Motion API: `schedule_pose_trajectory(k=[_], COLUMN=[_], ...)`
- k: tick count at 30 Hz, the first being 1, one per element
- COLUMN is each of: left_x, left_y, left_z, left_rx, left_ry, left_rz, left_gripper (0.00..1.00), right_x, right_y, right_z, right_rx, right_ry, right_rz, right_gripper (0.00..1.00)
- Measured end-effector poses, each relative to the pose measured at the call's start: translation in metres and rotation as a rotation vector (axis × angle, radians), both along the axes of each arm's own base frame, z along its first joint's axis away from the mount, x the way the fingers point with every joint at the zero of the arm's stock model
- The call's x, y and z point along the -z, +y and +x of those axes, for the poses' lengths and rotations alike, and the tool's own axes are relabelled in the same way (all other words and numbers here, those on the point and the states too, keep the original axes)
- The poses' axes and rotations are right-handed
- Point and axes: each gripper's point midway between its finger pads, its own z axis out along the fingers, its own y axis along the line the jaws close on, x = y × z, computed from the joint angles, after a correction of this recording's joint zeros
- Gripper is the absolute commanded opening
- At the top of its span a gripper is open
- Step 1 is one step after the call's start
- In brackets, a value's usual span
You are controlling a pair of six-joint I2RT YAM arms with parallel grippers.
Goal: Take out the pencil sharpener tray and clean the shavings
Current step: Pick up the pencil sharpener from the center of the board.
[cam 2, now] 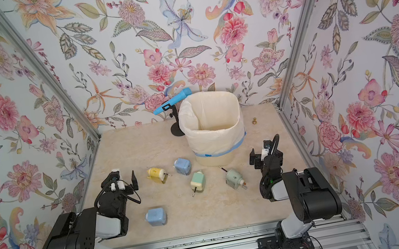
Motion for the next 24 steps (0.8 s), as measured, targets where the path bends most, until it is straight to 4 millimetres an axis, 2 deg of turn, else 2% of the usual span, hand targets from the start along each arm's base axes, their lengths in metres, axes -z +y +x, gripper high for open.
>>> schedule_pose_trajectory(k=[13,24], left_x=[0.000,0.000], left_y=[0.000,0.012], left_z=[0.000,-0.001], left_rx=[-0.001,-0.072], left_ry=[0.000,-0.002], left_rz=[0.000,-0.015], left_gripper=[1.00,1.00], right_x=[0.000,0.000], right_y=[0.000,0.000], right_z=[0.000,0.000], right_rx=[0.000,0.000], right_ry=[0.000,0.000], right_rz=[0.000,0.000], right_gripper=[1.00,1.00])
